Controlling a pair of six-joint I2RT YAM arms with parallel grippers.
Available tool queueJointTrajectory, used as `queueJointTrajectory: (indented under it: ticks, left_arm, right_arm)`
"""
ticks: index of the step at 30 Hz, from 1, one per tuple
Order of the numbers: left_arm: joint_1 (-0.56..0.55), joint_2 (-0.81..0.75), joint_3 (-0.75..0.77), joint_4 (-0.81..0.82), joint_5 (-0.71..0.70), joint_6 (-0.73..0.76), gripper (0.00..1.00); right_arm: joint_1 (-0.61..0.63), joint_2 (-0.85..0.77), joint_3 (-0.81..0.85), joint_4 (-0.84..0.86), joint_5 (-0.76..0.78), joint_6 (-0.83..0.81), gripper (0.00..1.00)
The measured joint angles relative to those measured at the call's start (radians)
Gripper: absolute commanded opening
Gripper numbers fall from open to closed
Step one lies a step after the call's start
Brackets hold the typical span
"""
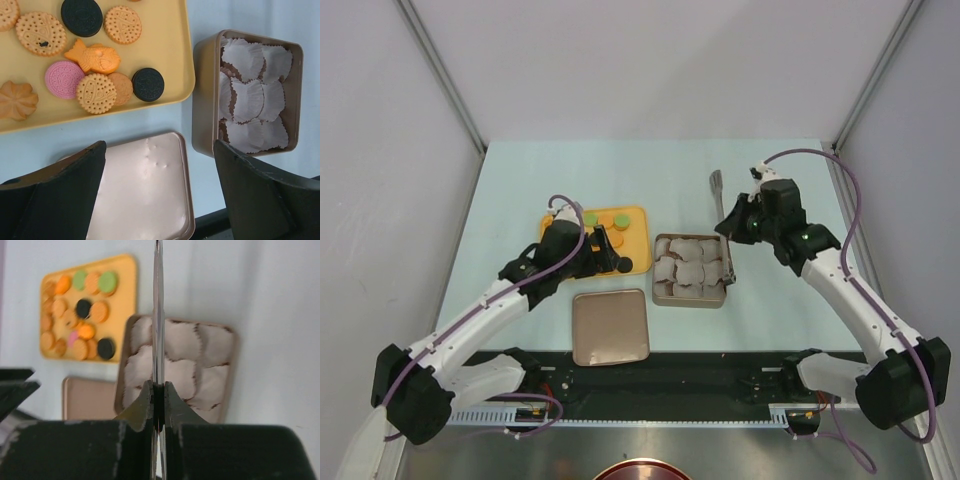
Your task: Pack the cookies
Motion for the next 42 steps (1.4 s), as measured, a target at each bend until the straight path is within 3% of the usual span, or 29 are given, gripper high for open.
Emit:
queueJointTrajectory:
  ticks: [7, 9, 13, 15, 22, 25, 35, 42]
  left_arm:
    - [-0.001, -0.003, 0.016, -0.001, -0.034, -0.043, 0.73]
    - [-0.001, -0.011, 0.016, -0.002, -0.059, -0.061, 0.66]
    - [-0.001, -0.042, 0.016, -0.010, -0.112, -0.110, 0.38]
    - [-0.001, -0.060, 0.017, -0.020, -0.136, -0.129, 0.37]
    - [-0.001, -0.122, 0.017, -0.056, -0.188, -0.100, 0.82]
    - [-0.001, -0.140, 0.017, -0.079, -0.195, -0.073, 0.95]
    - [-0.001, -0.231, 0.015, -0.168, -0.253, -0.054, 0.98]
    - [-0.001, -0.316, -0.005, -0.185, -0.288, -0.049, 0.98]
  right_arm:
    - [0.053, -0.089, -0.059, 0.056, -0.204, -0.033, 0.00]
    - [0.054, -0.117, -0.074, 0.068, -0.229, -0.036, 0.06]
    - [0.076, -0.114, -0.074, 0.064, -0.214, -0.041, 0.00]
    - [0.123, -0.085, -0.062, 0.039, -0.149, -0.042, 0.00]
    - [0.322, 0.061, 0.049, -0.068, 0.032, -0.102, 0.10]
    - [0.375, 0.137, 0.141, -0.076, 0.051, -0.138, 0.18]
    - [0.436, 0.424, 0.452, -0.164, 0.059, -0.198, 0.40]
    - [0.477, 0.587, 0.602, -0.245, 0.069, -0.220, 0.43]
